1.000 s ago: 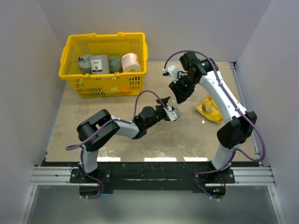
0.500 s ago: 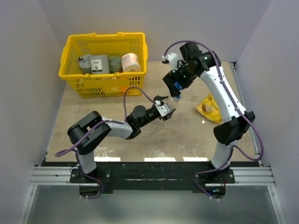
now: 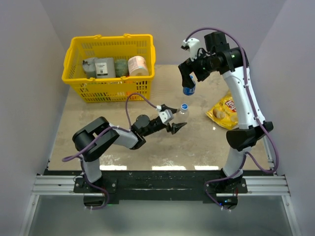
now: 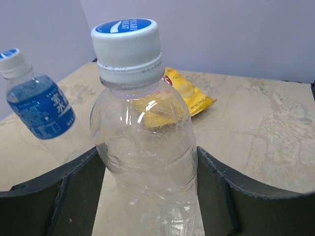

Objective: Screw on the bottle caps

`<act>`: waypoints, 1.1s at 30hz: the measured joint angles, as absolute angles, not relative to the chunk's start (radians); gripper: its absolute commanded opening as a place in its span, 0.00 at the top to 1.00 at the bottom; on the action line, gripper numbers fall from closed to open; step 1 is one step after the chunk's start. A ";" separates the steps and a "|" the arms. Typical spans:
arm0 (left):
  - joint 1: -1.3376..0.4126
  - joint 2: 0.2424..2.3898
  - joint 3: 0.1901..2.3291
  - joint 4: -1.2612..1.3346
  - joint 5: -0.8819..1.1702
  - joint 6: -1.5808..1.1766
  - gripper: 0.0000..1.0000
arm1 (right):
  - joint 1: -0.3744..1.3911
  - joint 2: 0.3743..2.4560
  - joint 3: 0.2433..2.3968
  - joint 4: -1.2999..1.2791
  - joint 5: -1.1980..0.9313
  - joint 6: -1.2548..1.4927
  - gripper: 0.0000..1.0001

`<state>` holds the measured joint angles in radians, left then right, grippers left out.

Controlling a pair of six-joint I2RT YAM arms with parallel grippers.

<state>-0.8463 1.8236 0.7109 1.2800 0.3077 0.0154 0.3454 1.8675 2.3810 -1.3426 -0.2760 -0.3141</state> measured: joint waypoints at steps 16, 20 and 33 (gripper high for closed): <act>-0.837 1.941 0.683 1.355 0.340 0.003 0.26 | 0.331 1.879 2.350 -1.345 -0.252 -0.313 0.01; -0.835 1.941 0.669 1.369 0.357 0.029 0.00 | 0.331 1.879 2.350 -1.345 -0.252 -0.314 0.01; -0.831 1.951 0.652 1.314 0.360 0.066 0.00 | 0.331 1.879 2.350 -1.345 -0.252 -0.314 0.01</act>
